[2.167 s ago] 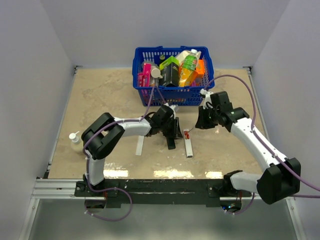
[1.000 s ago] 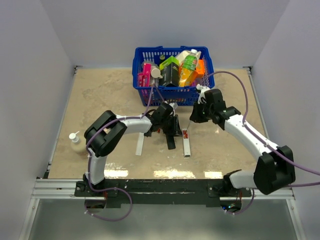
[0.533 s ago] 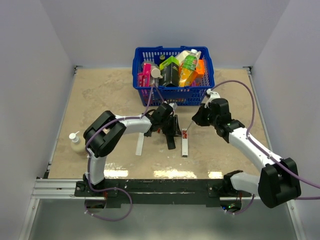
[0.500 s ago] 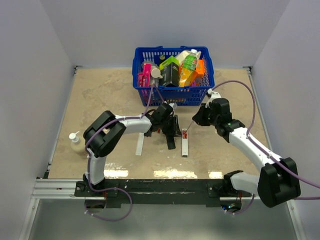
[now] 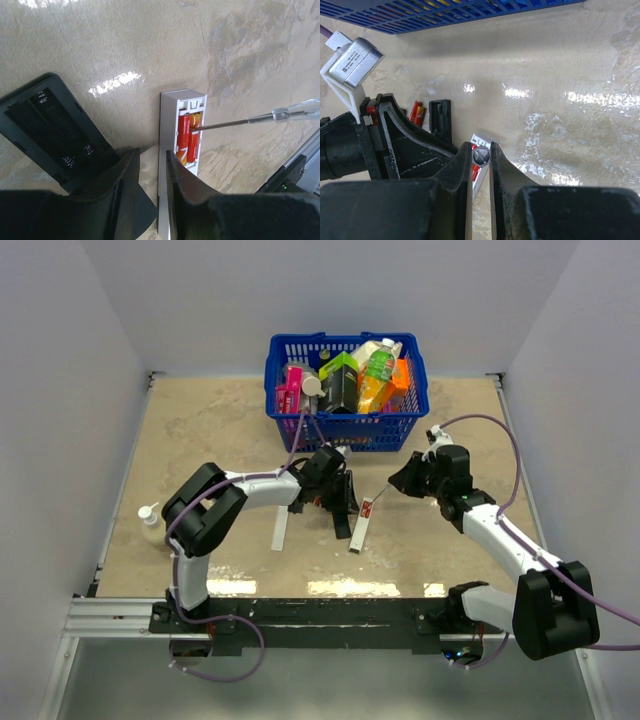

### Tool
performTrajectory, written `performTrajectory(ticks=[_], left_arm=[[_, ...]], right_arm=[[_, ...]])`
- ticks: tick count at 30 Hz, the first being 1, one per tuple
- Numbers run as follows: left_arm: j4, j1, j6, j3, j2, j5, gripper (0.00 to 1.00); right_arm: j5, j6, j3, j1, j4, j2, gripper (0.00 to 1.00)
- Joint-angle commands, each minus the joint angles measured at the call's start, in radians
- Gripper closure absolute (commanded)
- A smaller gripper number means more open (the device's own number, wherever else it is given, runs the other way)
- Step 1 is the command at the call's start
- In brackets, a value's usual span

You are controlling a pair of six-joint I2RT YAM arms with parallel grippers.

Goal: Unload the batteries from the remote control

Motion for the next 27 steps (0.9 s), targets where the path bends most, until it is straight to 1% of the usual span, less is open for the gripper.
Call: performTrajectory(ticks=[1, 4, 6, 11, 15, 18, 20, 27], left_arm=[[-0.014, 0.004, 0.012, -0.022, -0.075, -0.002, 0.67], [-0.011, 0.002, 0.029, -0.036, -0.111, 0.004, 0.66], [-0.032, -0.006, 0.072, -0.03, -0.131, -0.01, 0.64], [-0.075, -0.027, 0.138, -0.031, -0.179, -0.016, 0.64], [-0.063, -0.053, 0.144, -0.076, -0.234, -0.009, 0.64], [-0.025, -0.071, 0.132, -0.112, -0.256, 0.013, 0.64], [0.013, -0.085, 0.115, -0.137, -0.259, 0.037, 0.64], [0.058, -0.121, 0.097, -0.183, -0.24, 0.04, 0.67]], right_arm=[[0.004, -0.04, -0.054, 0.006, -0.137, 0.028, 0.99], [0.007, -0.042, -0.051, 0.008, -0.14, 0.016, 0.99], [0.018, -0.04, -0.049, 0.006, -0.146, 0.007, 0.99], [0.012, -0.054, -0.043, 0.008, -0.146, 0.028, 0.98], [0.002, -0.054, -0.049, 0.008, -0.139, 0.021, 0.99], [0.004, -0.046, -0.055, 0.008, -0.139, 0.005, 0.99], [0.004, -0.046, -0.057, 0.006, -0.14, -0.001, 0.99], [0.012, -0.037, -0.061, 0.006, -0.146, -0.033, 0.99]])
